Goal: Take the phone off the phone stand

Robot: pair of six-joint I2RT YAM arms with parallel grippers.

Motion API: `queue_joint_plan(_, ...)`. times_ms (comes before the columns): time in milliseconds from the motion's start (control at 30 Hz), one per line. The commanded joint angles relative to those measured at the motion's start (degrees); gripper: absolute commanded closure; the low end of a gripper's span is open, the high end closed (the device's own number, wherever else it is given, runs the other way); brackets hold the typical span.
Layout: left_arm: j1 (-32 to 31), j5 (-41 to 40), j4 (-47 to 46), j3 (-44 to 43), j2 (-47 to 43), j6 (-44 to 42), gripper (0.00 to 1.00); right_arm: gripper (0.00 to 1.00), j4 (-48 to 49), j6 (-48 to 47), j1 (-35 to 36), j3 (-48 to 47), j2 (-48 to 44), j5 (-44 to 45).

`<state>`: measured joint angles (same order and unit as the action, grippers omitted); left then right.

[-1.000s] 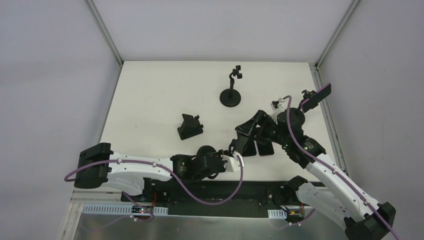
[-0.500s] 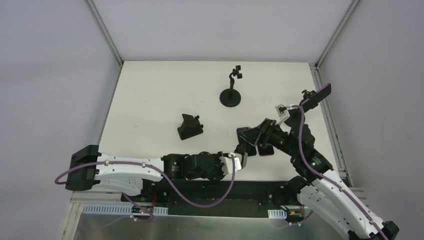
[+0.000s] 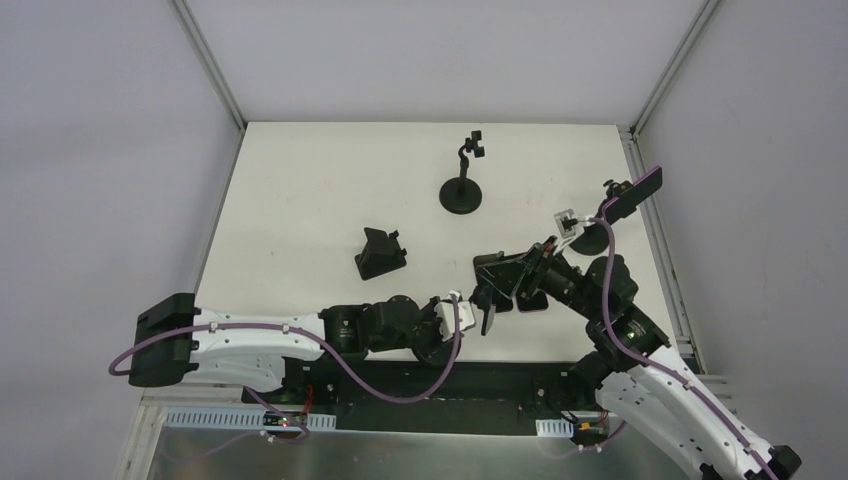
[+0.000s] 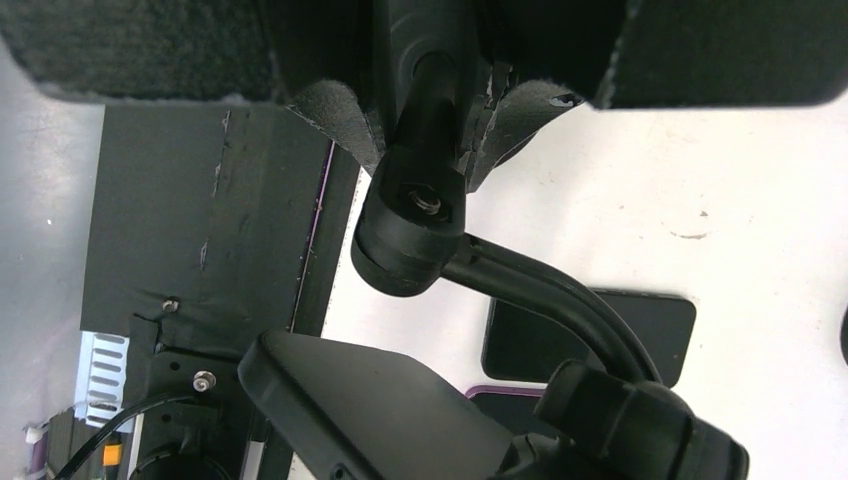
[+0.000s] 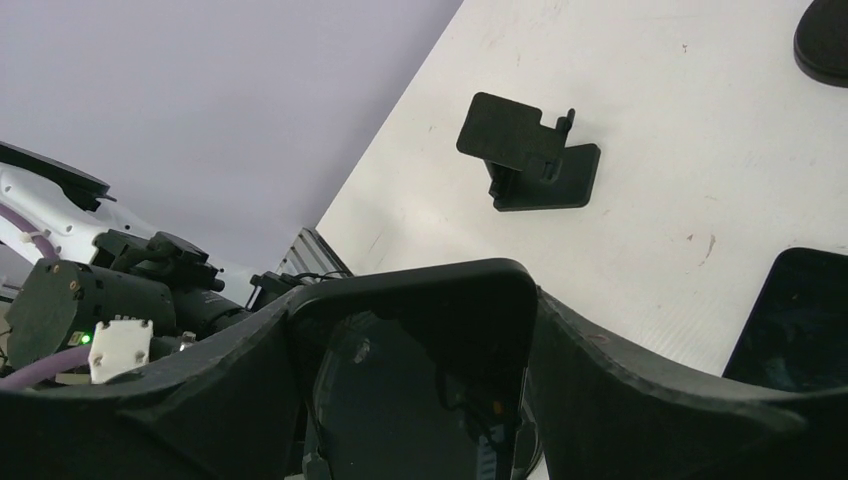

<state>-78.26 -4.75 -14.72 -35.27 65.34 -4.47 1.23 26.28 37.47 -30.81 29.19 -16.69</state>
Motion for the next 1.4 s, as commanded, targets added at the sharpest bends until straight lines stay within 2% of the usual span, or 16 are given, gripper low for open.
queue_joint_plan(0, 2.9, -4.4, -9.8, -0.6, -0.3, 9.5, 1.00, 1.00, 9.2, -0.2, 3.1, -2.1, -3.5, -5.6)
queue_joint_plan(300, 4.6, -8.5, -9.7, -2.3, 4.3, 15.3, 1.00, 1.00, 5.2, -4.4, 9.2, -4.8, -3.3, 1.4)
queue_joint_plan(567, 4.9, -19.9, -9.7, -3.1, 7.4, 21.7, 1.00, 1.00, 3.7, -8.6, 17.8, -5.2, -3.5, 16.1)
queue_joint_plan(833, 5.0, -27.7, -9.8, -3.0, 8.6, 27.6, 1.00, 1.00, 7.6, -12.3, 26.7, -3.8, -2.0, 28.8)
queue_joint_plan(1033, 4.9, -29.8, -9.8, -2.3, 7.9, 27.3, 1.00, 1.00, 8.6, -14.0, 29.9, -4.7, 0.2, 32.4)
queue_joint_plan(1167, 4.9, -28.3, -9.8, -2.1, 7.3, 25.6, 1.00, 1.00, 8.6, -14.6, 30.1, -4.8, 0.4, 32.3)
queue_joint_plan(1200, 4.9, -27.4, -10.0, -2.2, 7.3, 24.9, 0.96, 1.00, 8.4, -14.9, 30.1, -4.9, 0.5, 32.0)
queue_joint_plan(1267, 4.9, -25.3, -10.1, -2.3, 7.2, 23.4, 0.75, 1.00, 7.5, -15.7, 30.1, -5.4, 0.6, 31.0)
queue_joint_plan(1333, 4.9, -24.2, -10.3, -2.4, 7.0, 23.1, 0.41, 1.00, 6.2, -16.4, 30.1, -6.2, 1.0, 30.0)
queue_joint_plan(1367, 4.9, -23.6, -10.2, -2.3, 6.7, 22.7, 0.29, 1.00, 5.6, -16.8, 30.1, -6.6, 1.3, 29.7)
